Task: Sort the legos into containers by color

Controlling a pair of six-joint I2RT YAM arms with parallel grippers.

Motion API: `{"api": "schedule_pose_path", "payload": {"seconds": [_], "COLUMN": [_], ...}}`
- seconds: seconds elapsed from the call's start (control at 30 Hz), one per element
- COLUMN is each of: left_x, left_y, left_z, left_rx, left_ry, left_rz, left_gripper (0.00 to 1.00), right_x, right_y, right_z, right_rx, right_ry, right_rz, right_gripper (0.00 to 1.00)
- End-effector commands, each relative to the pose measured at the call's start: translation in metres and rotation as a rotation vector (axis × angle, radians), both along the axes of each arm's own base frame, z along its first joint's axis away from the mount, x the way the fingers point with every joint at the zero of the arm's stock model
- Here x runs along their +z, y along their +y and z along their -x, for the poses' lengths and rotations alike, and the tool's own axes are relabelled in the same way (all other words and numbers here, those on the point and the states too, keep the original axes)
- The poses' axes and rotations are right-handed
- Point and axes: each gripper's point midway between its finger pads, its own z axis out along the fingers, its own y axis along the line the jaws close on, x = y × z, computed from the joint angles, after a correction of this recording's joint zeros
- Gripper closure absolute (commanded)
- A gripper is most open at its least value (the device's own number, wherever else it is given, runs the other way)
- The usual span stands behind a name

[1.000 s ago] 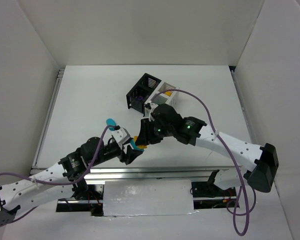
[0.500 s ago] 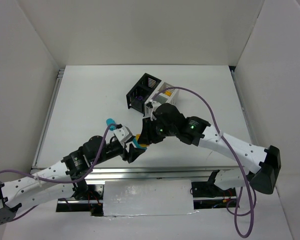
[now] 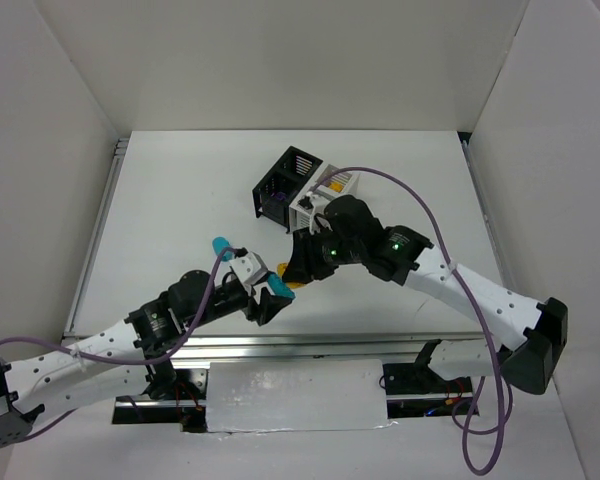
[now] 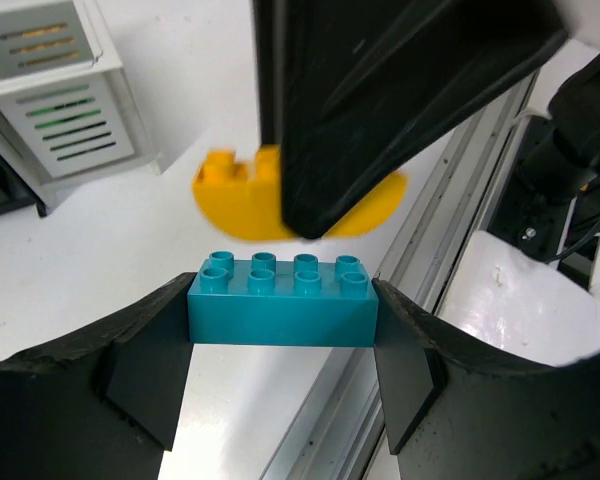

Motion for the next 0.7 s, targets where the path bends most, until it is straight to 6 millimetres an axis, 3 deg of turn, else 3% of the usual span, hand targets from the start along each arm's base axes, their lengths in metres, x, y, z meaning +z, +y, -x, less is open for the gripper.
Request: {"api": "schedule_pose_path", "payload": {"seconds": [0.0, 0.1, 0.2, 0.27, 0.3, 0.37, 0.4, 0.43, 0.5, 0.6, 0.67], "left_x": [-0.002, -0.002, -0.002, 0.003, 0.008, 0.016, 0.022, 0.026, 0.029, 0.037, 0.031], "left_y": [0.0, 0.004, 0.005, 0.005, 0.006, 0.008, 0.013, 0.015, 0.025, 0.035, 0.049], "left_z": [0.0, -0.004, -0.005, -0.006, -0.008, -0.011, -0.015, -0.016, -0.021, -0.023, -0.024], "left_rx": [0.0, 0.032, 0.041, 0.054, 0.072, 0.112, 0.158, 0.18, 0.26, 0.343, 0.412], "left_ry": [0.014, 0.009, 0.015, 0.023, 0.035, 0.058, 0.088, 0.102, 0.163, 0.235, 0.273], "left_rz": [-0.011, -0.01, -0.005, 0.007, 0.026, 0.046, 0.062, 0.071, 0.075, 0.105, 0.079], "left_gripper": [1.0, 1.0, 1.0, 1.0, 1.0, 1.0, 1.0, 1.0, 1.0, 1.0, 1.0], "right_x": [0.046, 0.033, 0.033, 0.034, 0.03, 0.025, 0.022, 0.012, 0.023, 0.029, 0.027], "right_y": [-0.01, -0.031, -0.036, -0.039, -0.048, -0.062, -0.083, -0.088, -0.108, -0.109, -0.115], "right_z": [-0.002, -0.023, -0.029, -0.044, -0.07, -0.102, -0.129, -0.151, -0.187, -0.235, -0.27], "right_rx": [0.049, -0.06, -0.102, -0.16, -0.253, -0.364, -0.467, -0.512, -0.623, -0.679, -0.743], "right_ry": [-0.165, -0.221, -0.245, -0.274, -0.299, -0.312, -0.331, -0.326, -0.362, -0.438, -0.455], "right_rz": [-0.029, 0.104, 0.109, 0.102, 0.135, 0.177, 0.219, 0.249, 0.28, 0.308, 0.356], "right_gripper": [1.0, 1.0, 1.0, 1.0, 1.0, 1.0, 1.0, 1.0, 1.0, 1.0, 1.0]}}
